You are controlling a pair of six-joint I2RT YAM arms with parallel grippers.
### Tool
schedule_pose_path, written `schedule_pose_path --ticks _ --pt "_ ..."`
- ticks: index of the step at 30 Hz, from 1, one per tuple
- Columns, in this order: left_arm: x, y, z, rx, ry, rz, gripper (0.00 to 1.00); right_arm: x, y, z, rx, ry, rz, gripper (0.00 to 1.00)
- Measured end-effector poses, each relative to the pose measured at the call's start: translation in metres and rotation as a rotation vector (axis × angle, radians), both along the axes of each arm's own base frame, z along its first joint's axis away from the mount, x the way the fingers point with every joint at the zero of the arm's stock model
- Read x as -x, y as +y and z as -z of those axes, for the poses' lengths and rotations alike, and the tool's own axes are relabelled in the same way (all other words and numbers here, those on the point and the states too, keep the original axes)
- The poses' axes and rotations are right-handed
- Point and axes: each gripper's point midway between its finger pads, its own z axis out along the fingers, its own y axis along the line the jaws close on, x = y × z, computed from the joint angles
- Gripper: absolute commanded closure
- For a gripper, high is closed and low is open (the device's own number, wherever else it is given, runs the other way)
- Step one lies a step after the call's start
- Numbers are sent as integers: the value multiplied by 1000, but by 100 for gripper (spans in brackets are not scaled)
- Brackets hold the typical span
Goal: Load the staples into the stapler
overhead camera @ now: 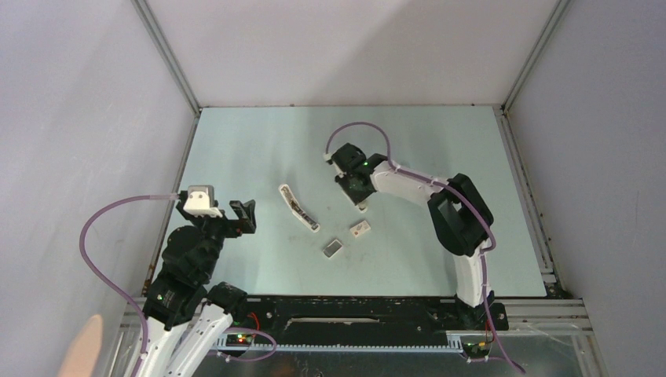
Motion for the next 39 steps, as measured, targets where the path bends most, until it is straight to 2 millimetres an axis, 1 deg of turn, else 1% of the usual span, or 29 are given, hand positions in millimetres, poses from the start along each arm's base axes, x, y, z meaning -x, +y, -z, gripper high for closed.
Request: schedule_pose_path --ticks 4,8,11,13,18,20,23,25,28,32,33,35,37,39 --pt "0 0 0 1 -2 -1 0 -15 -28 0 10 -6 99 97" --pt "0 1 -1 2 -5 -5 0 -23 -43 1 17 -10 158 92" --pt "0 2 -1 2 -5 -8 0 -23 -44 1 15 -11 167 86" --pt "0 2 -1 2 -5 -10 0 -24 -45 1 16 -12 171 80" --pt "0 3 -1 2 -5 -14 0 -25 -47 -1 19 -22 194 53" --pt "0 4 -1 2 -5 -18 0 -24 -48 -4 33 -36 202 48" --pt "0 5 -1 3 -6 -22 0 -16 -48 -12 62 -57 203 46" --pt "0 5 -1 3 -7 -22 0 -8 -41 -22 64 -77 189 46" --pt "0 5 -1 3 -7 -24 0 9 -19 -42 35 -116 143 46" --pt "1 7 -2 6 -12 -30 0 44 15 -63 -16 -148 60 50" --pt "1 7 -3 8 -16 -32 0 52 21 -65 -24 -150 43 51" --pt "3 9 -6 13 -29 -36 0 75 35 -65 -36 -142 -1 53" --pt "5 10 -8 17 -41 -39 0 98 46 -58 -33 -123 -39 57" --pt "6 12 -10 21 -51 -42 0 119 51 -49 -25 -96 -69 58"
